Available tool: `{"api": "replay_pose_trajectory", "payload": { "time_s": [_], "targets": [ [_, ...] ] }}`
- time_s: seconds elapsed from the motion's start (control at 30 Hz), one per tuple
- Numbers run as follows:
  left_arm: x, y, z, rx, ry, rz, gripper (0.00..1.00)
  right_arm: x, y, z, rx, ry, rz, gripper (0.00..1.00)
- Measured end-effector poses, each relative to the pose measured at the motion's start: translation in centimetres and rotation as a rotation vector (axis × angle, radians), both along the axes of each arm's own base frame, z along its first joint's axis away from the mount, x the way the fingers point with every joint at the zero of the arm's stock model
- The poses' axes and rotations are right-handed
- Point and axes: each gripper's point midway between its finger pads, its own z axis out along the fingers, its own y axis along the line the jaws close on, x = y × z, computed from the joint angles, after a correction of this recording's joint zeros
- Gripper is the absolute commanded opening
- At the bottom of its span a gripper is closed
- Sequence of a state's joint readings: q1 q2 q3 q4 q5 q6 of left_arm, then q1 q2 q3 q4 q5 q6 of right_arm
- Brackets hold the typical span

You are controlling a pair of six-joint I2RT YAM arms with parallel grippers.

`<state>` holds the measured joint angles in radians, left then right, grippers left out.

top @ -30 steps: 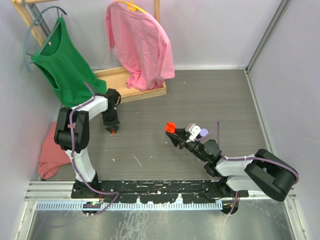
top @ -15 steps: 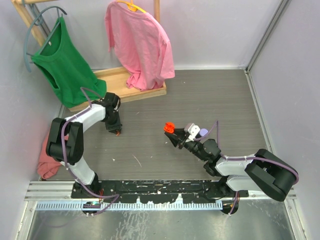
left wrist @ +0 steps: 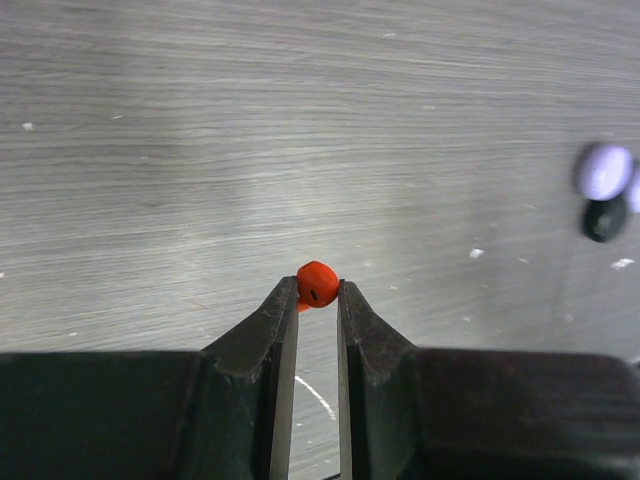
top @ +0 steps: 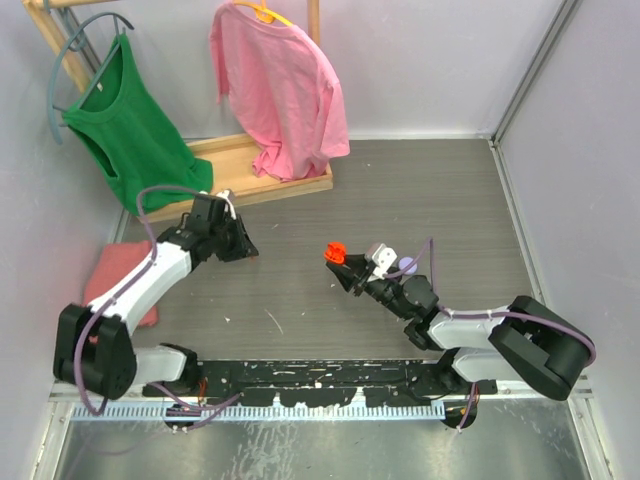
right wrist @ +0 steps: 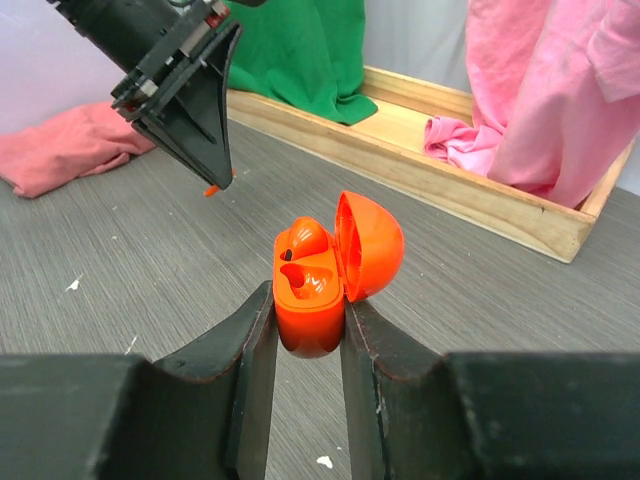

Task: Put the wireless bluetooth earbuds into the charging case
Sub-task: Pick up the earbud from the center of the board, then place the earbud in the charging case.

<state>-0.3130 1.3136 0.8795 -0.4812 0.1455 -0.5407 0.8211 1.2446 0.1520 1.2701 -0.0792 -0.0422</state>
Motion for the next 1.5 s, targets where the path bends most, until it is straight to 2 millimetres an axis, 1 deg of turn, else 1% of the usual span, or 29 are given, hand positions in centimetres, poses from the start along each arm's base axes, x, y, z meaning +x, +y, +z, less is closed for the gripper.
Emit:
{"api": "replay_pose_trajectory", "payload": {
  "time_s": [0.13, 0.27, 0.47, 0.6, 0.83, 0.9, 1.1, 1.3, 1.5],
  "targets": [
    [-0.7, -1.6, 3.4, -0.093, -0.106, -0.039, 0.10, 0.0, 0.4, 0.6, 0.017, -0.004, 0.008, 0.01],
    [-1.5, -3.5, 6.1, -0.178, -0.183, -0.086, 0.11, 0.0, 0.6, 0.7, 0.038, 0.008, 0.014, 0.01],
    [-3.4, -6.6, 9.2, -0.297, -0.266, -0.155, 0.11, -0.1, 0.9, 0.6, 0.058, 0.027, 0.021, 0.01],
    [-4.0, -8.3, 10.9, -0.370, -0.311, -0.177, 0.11, 0.0, 1.1, 0.9, 0.068, 0.027, 0.025, 0.01],
    [-4.7, -10.1, 13.0, -0.461, -0.354, -0.186, 0.11, 0.6, 2.5, 1.3, 0.082, 0.018, 0.042, 0.01],
    [-5.0, -10.7, 13.7, -0.494, -0.368, -0.193, 0.11, 0.7, 3.0, 1.4, 0.087, 0.012, 0.053, 0.01],
    [-5.9, -12.2, 15.0, -0.548, -0.388, -0.218, 0.11, 0.5, 4.2, 1.6, 0.096, -0.007, 0.092, 0.01],
    [-7.1, -13.4, 15.3, -0.574, -0.389, -0.250, 0.11, 0.2, 4.7, 1.7, 0.096, -0.023, 0.110, 0.01],
    [-7.4, -14.4, 15.1, -0.575, -0.391, -0.266, 0.11, 0.1, 5.0, 2.1, 0.098, -0.040, 0.120, 0.01]
  ]
}}
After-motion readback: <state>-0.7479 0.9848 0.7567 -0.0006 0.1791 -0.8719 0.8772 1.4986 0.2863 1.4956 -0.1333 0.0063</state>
